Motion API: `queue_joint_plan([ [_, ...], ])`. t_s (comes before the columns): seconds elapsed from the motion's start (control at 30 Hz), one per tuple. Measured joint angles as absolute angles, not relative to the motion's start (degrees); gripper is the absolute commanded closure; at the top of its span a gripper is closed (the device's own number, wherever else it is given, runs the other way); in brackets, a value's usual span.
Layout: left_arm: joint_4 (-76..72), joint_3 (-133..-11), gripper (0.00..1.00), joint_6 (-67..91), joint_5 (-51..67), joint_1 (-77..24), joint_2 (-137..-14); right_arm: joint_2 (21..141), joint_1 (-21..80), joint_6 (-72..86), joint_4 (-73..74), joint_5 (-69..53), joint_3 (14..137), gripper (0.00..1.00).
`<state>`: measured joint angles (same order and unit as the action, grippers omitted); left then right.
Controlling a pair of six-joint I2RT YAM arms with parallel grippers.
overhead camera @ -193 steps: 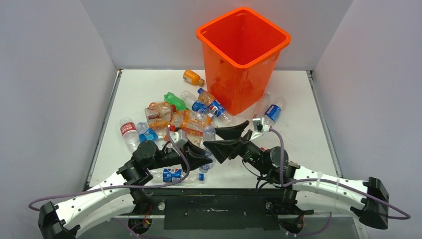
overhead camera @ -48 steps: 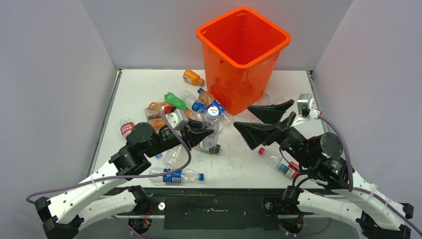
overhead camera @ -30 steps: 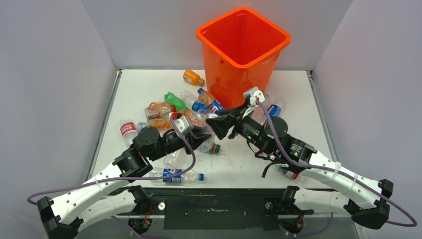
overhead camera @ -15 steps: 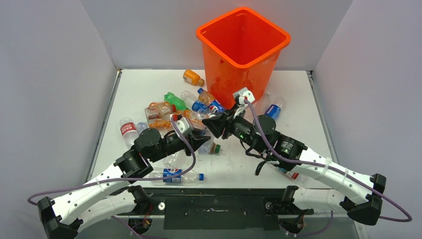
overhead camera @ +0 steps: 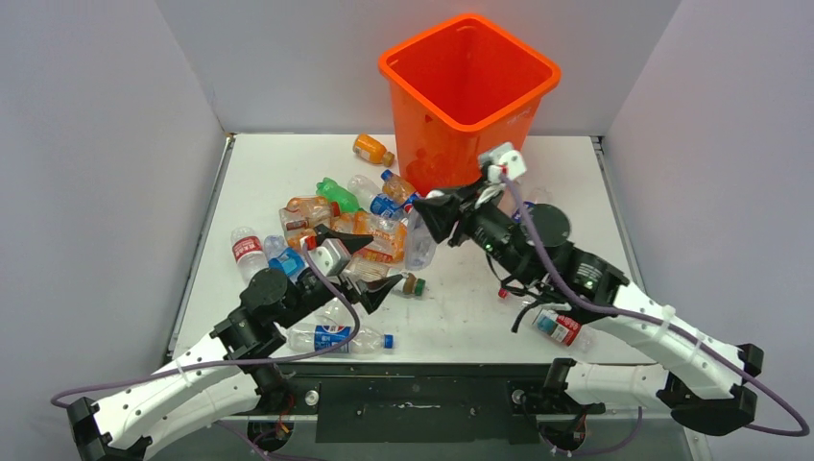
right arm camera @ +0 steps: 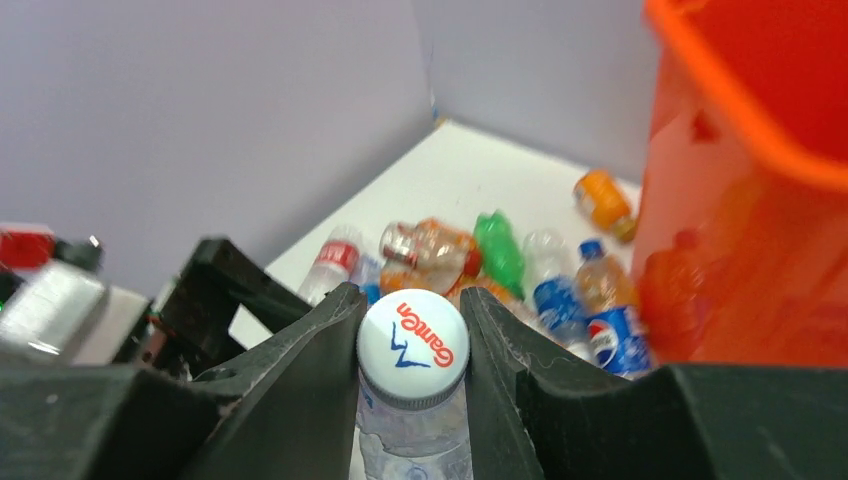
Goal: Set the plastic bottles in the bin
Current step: Place the plastic bottle in the trash bin.
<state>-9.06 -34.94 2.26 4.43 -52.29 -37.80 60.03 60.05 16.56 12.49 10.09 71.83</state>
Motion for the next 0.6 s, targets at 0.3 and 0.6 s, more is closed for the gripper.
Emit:
queue_joint_plan([
  [0.3, -10.72, -31.29, 0.04, -1.52, -3.73, -52.29, -34.52, 56.75, 60.03, 1.69, 2.87, 27.94, 85.65, 0.95],
  [0.6, -11.46, -31.2, 0.04, -3.44, -7.29, -52.4, -34.57, 71.22, 50.3, -5.3, -7.11, 37.82, 101.45, 0.95],
])
